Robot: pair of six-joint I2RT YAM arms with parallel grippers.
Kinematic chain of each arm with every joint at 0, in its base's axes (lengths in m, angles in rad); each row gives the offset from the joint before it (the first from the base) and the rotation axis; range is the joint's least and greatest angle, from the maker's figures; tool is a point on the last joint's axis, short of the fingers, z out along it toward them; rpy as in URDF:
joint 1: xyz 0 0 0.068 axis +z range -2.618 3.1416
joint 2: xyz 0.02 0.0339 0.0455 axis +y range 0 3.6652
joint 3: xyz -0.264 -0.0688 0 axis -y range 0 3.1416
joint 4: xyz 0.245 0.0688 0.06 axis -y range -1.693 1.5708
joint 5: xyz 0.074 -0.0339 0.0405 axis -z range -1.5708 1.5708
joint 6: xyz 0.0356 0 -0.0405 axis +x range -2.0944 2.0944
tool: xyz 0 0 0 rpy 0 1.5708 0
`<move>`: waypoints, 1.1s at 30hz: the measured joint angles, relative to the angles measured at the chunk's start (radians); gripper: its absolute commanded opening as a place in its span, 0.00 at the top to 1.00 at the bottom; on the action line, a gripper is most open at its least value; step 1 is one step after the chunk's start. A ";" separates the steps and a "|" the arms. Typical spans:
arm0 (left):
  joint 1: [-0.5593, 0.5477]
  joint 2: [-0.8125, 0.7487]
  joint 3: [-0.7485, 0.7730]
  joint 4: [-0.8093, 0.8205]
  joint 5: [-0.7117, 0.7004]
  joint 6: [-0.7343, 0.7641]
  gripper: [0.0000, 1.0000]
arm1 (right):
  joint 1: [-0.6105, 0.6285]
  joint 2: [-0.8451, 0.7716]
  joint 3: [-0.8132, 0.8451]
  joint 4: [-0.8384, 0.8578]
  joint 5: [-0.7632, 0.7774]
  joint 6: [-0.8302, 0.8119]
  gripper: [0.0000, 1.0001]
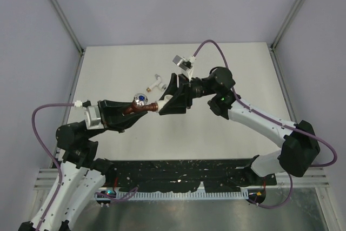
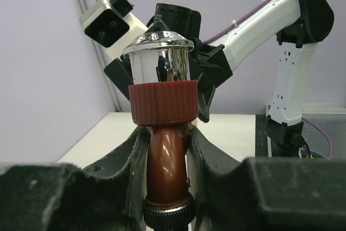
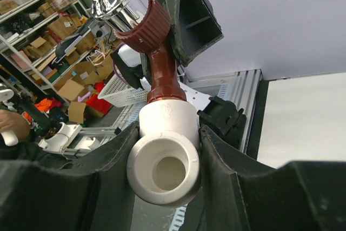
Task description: Install the water faucets
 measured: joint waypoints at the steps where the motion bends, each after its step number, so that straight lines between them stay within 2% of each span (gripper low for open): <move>1: 0.000 0.000 0.000 0.002 0.001 0.003 1.00 | 0.000 0.000 0.001 0.000 -0.003 0.013 0.71; 2: 0.000 -0.001 0.000 0.004 0.000 0.003 1.00 | -0.002 0.000 0.001 -0.002 -0.003 0.021 0.62; 6: -0.004 -0.010 -0.010 -0.019 -0.051 -0.025 1.00 | -0.012 -0.017 0.001 -0.072 0.021 -0.028 0.43; 11: -0.009 -0.044 -0.027 -0.089 -0.190 -0.111 1.00 | -0.035 -0.102 0.002 -0.336 0.172 -0.284 0.25; 13: -0.009 -0.056 -0.027 -0.123 -0.246 -0.164 1.00 | -0.045 -0.144 0.002 -0.436 0.251 -0.414 0.21; 17: -0.009 -0.069 -0.028 -0.194 -0.341 -0.289 1.00 | -0.046 -0.209 0.002 -0.550 0.389 -0.628 0.20; 21: -0.009 -0.072 -0.028 -0.277 -0.427 -0.425 1.00 | -0.046 -0.263 -0.030 -0.584 0.495 -0.818 0.20; 26: -0.009 -0.057 -0.023 -0.397 -0.492 -0.599 1.00 | -0.029 -0.349 -0.167 -0.530 0.552 -1.051 0.18; 33: -0.009 0.037 0.023 -0.515 -0.481 -0.764 1.00 | 0.070 -0.423 -0.324 -0.415 0.559 -1.386 0.18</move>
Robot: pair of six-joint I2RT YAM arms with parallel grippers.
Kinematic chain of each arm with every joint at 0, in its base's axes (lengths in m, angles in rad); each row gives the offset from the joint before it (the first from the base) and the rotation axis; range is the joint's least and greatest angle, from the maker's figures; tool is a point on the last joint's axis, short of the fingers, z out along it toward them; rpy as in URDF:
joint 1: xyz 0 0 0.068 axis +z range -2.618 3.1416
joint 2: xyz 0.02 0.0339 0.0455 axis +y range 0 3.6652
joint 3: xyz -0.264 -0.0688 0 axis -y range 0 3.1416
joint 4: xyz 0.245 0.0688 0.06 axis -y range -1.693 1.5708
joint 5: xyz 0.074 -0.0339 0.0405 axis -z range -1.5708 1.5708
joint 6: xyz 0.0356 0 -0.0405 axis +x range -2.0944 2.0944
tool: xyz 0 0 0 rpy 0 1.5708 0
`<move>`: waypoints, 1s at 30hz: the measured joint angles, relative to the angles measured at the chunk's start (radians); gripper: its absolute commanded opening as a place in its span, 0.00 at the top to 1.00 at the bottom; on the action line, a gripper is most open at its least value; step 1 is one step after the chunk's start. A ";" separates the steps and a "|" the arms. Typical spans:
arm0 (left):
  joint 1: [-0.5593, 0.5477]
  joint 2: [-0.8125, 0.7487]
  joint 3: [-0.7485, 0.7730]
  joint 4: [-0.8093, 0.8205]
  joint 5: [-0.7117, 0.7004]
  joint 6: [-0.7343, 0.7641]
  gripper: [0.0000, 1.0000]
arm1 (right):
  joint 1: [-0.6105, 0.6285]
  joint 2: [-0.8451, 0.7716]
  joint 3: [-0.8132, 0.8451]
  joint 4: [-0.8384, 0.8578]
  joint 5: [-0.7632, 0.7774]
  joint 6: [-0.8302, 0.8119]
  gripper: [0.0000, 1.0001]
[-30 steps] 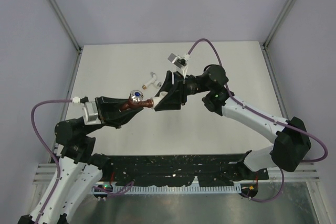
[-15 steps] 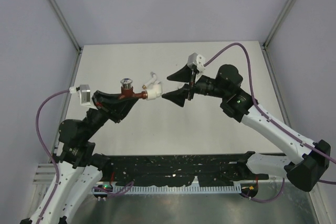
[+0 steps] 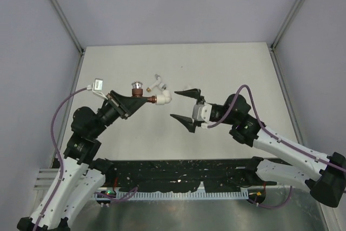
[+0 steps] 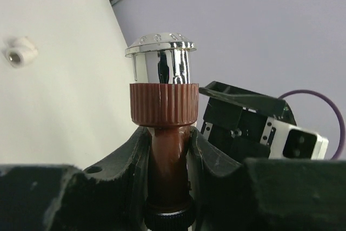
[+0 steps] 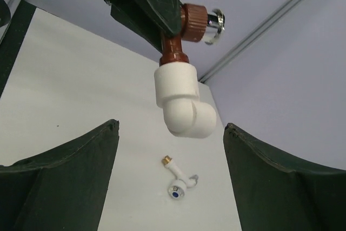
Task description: Install the water faucets
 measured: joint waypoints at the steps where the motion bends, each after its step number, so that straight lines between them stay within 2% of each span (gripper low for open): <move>1: 0.000 0.011 0.001 -0.004 0.006 -0.021 1.00 | 0.024 -0.003 -0.013 0.022 0.013 -0.055 0.17; 7: 0.000 0.084 0.015 -0.010 0.076 -0.112 1.00 | 0.113 -0.003 -0.053 0.112 0.077 -0.251 0.17; 19: 0.003 0.170 0.023 0.059 0.205 -0.222 1.00 | 0.119 0.040 -0.055 0.140 0.110 -0.410 0.25; 27: 0.018 0.196 0.055 0.080 0.266 -0.232 1.00 | 0.126 0.056 -0.055 0.114 0.116 -0.454 0.45; 30: 0.020 0.201 0.057 0.079 0.282 -0.232 1.00 | 0.126 0.056 -0.055 0.120 0.123 -0.459 0.58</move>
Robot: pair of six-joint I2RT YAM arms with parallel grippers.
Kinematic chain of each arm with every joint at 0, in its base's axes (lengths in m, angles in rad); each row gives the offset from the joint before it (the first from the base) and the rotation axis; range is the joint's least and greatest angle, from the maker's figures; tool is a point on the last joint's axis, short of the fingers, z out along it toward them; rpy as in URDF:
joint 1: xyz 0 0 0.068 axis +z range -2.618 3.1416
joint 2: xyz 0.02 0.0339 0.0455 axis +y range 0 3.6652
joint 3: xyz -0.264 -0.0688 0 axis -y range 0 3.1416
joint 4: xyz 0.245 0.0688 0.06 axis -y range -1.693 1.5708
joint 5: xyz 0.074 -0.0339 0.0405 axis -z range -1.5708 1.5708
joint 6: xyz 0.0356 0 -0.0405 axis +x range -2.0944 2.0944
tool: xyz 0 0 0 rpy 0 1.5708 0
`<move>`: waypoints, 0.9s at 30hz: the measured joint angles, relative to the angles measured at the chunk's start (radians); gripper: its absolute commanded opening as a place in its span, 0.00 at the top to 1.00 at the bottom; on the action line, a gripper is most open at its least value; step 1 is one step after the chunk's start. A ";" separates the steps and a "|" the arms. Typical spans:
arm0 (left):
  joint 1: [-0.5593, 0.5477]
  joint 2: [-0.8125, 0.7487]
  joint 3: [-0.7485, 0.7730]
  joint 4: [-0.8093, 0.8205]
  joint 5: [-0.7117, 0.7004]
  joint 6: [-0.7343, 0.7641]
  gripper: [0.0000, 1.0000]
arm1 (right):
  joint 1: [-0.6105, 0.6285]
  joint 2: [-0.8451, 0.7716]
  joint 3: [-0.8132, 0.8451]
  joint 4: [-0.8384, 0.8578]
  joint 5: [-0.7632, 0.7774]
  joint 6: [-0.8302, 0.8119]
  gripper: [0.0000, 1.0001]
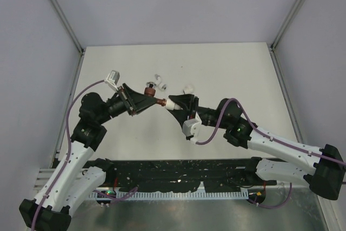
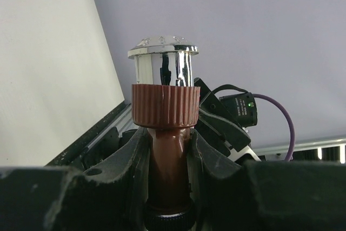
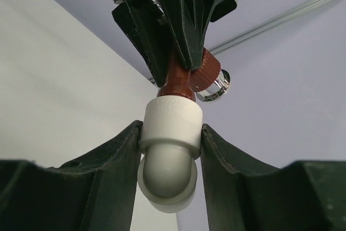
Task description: Install the water faucets
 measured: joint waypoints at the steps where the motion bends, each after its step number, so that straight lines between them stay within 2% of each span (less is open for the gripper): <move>1: 0.000 0.002 0.000 -0.001 0.004 0.000 1.00 | 0.000 0.000 0.000 0.001 0.002 0.002 0.61; 3: 0.001 0.004 0.000 0.000 0.010 0.001 1.00 | -0.001 0.000 0.001 0.002 0.004 0.013 0.72; 5: 0.003 0.003 0.000 0.010 0.016 0.009 1.00 | -0.001 0.000 0.005 0.002 0.001 0.045 0.76; 7: 0.005 0.000 0.000 0.028 0.021 0.027 1.00 | -0.002 0.000 0.019 -0.006 -0.003 0.095 0.85; 13: 0.012 -0.068 -0.003 0.158 0.024 0.206 1.00 | -0.017 0.036 0.158 -0.087 -0.056 0.387 0.95; 18: 0.012 -0.183 -0.061 0.303 0.029 0.457 1.00 | -0.071 0.106 0.252 -0.057 -0.237 0.746 0.95; 24: 0.012 -0.285 -0.135 0.407 0.055 0.753 1.00 | -0.132 0.250 0.319 0.098 -0.456 1.238 0.94; 27: 0.013 -0.309 -0.140 0.425 0.068 0.853 1.00 | -0.149 0.323 0.358 0.185 -0.539 1.452 0.92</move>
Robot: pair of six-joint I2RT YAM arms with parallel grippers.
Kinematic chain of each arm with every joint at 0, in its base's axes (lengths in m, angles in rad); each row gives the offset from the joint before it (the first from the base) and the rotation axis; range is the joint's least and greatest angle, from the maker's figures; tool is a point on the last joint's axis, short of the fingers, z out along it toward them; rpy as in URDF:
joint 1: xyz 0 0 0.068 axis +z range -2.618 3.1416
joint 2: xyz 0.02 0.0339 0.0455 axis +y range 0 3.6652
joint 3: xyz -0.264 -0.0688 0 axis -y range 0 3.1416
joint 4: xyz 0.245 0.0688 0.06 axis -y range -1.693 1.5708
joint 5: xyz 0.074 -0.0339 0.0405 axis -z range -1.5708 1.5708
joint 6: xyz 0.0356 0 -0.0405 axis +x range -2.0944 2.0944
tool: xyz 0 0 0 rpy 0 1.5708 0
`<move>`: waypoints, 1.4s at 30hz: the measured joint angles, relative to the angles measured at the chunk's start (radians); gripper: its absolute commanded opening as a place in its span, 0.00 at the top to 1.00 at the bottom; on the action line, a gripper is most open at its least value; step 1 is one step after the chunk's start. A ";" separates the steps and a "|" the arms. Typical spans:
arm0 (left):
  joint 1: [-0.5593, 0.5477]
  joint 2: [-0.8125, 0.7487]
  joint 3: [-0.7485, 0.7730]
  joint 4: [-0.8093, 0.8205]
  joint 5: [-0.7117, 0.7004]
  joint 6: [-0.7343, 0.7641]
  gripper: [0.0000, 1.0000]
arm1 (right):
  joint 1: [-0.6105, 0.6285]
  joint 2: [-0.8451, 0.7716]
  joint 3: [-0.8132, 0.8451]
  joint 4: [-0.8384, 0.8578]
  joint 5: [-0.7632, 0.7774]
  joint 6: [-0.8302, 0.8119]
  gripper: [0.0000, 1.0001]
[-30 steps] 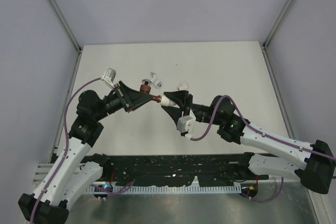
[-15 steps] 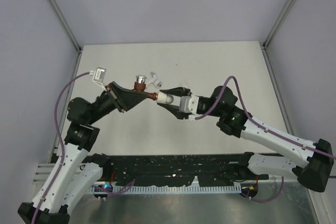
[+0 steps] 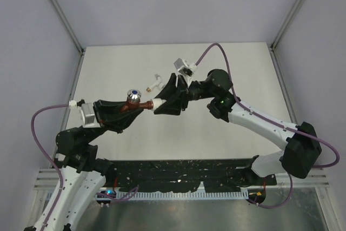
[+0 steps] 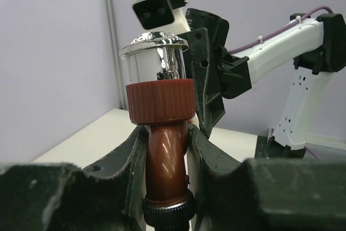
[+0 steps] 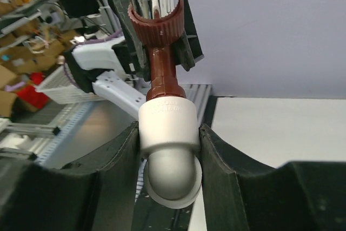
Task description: Install the water faucets
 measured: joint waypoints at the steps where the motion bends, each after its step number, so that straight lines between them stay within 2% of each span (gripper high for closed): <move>1: 0.000 -0.003 0.000 0.007 0.008 0.023 1.00 | -0.004 0.018 0.011 0.026 -0.021 0.067 0.92; 6: 0.002 -0.002 0.001 0.032 0.043 0.090 1.00 | -0.026 0.085 0.043 0.124 -0.097 0.343 0.84; 8: 0.003 -0.002 -0.001 0.031 0.042 0.098 1.00 | -0.032 0.096 0.043 0.141 -0.105 0.406 0.76; 10: 0.002 -0.006 -0.005 0.029 0.032 0.097 1.00 | -0.035 0.096 0.043 0.140 -0.104 0.430 0.56; 14: -0.003 -0.023 -0.009 -0.016 -0.031 0.077 1.00 | -0.039 0.082 0.042 0.100 -0.072 0.396 0.36; 18: -0.007 -0.039 -0.004 -0.101 -0.134 0.031 1.00 | -0.075 0.017 0.035 -0.082 0.068 0.220 0.28; 22: -0.007 -0.029 0.020 -0.222 -0.222 -0.078 1.00 | -0.095 -0.074 0.034 -0.250 0.214 -0.020 0.25; 25: -0.007 -0.007 0.066 -0.339 -0.284 -0.175 1.00 | -0.095 -0.138 0.016 -0.315 0.288 -0.178 0.23; 29: -0.007 0.034 0.130 -0.471 -0.335 -0.306 1.00 | -0.092 -0.230 -0.070 -0.318 0.336 -0.383 0.19; 34: -0.007 0.082 0.147 -0.544 -0.355 -0.470 1.00 | -0.078 -0.316 -0.227 -0.241 0.332 -0.612 0.16; 38: -0.007 0.135 0.146 -0.569 -0.347 -0.587 1.00 | -0.014 -0.372 -0.319 -0.215 0.331 -0.827 0.15; 42: -0.007 0.174 0.146 -0.579 -0.330 -0.691 1.00 | 0.069 -0.404 -0.328 -0.230 0.373 -1.026 0.15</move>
